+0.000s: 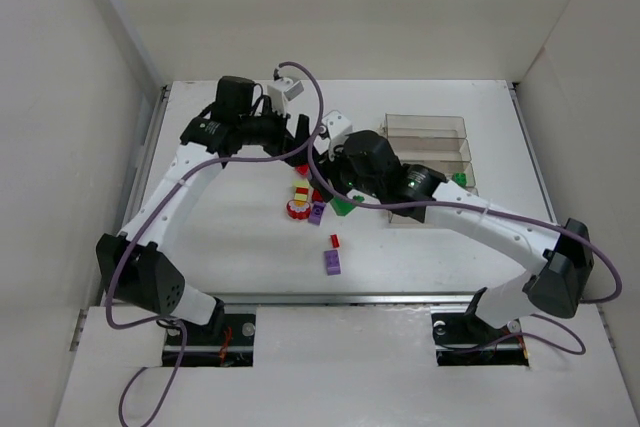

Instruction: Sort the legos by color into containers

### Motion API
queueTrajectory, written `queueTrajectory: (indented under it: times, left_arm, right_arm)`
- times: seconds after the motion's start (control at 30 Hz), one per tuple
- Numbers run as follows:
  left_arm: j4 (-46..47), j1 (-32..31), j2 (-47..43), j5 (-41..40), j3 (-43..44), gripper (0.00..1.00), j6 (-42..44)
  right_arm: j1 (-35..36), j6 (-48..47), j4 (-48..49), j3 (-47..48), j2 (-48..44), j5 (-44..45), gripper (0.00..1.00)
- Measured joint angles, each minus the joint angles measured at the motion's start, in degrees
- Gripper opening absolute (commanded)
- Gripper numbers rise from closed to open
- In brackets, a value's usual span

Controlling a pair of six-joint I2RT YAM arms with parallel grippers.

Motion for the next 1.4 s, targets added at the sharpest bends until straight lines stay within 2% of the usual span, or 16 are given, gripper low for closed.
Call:
queueTrajectory:
  times: [0.2, 0.37, 0.53, 0.67, 0.77, 0.83, 0.87, 0.93, 0.97, 1.03, 1.13, 1.3, 1.4]
  left_arm:
    - [-1.0, -1.0, 1.2, 4.8, 0.2, 0.99, -2.3]
    - [-1.3, -1.7, 1.2, 8.4, 0.2, 0.89, -2.6]
    - [-1.6, -2.0, 1.2, 8.5, -0.1, 0.76, -2.4]
    - [-2.2, -2.1, 1.8, 9.0, -0.4, 0.55, -2.3]
    - [-2.2, -2.3, 2.7, 10.4, -0.4, 0.54, -2.2]
    - [-2.3, -2.3, 3.2, 11.1, -0.3, 0.49, -2.2]
    - [-2.2, -2.3, 3.4, 11.7, -0.3, 0.38, -2.3]
    - [-2.2, -2.4, 3.5, 13.2, -0.3, 0.29, -2.7]
    - [-2.2, -2.6, 3.5, 13.3, -0.2, 0.19, -2.8]
    - [-2.2, -2.5, 3.6, 13.6, -0.2, 0.1, -2.9]
    - [-2.2, -2.5, 3.8, 14.0, -0.2, 0.02, -2.8]
    - [-2.2, -2.4, 4.0, 14.6, -0.1, 0.0, -2.8]
    - [-2.2, -2.4, 4.2, 14.6, 0.2, 0.0, -2.8]
  right_arm:
    - [0.2, -1.6, 1.0, -0.1, -2.1, 2.2, 0.17]
    - [0.2, -2.0, 2.0, -0.1, -2.1, 2.4, 0.17]
    - [0.3, -2.0, 2.0, -0.1, -2.1, 2.8, 0.17]
    - [0.3, -2.0, 2.0, -0.1, -2.1, 3.2, 0.17]
    - [0.3, -1.9, 1.8, -0.1, -1.8, 3.5, 0.16]
    - [0.3, -1.8, 1.6, -0.1, -1.7, 3.8, 0.16]
    - [0.3, -1.8, 1.5, -0.1, -1.7, 4.0, 0.16]
    - [0.4, -1.7, 1.3, -0.1, -1.7, 4.2, 0.16]
    - [0.4, -1.7, 1.1, -0.1, -1.7, 4.3, 0.16]
    - [0.5, -1.5, 1.1, 0.0, -1.7, 4.5, 0.16]
    - [0.6, -1.0, 1.0, 0.0, -1.7, 4.7, 0.16]
    - [0.6, -0.4, 0.7, 0.0, -1.7, 5.1, 0.18]
    - [0.7, 0.0, 0.7, 0.1, -1.7, 5.5, 0.33]
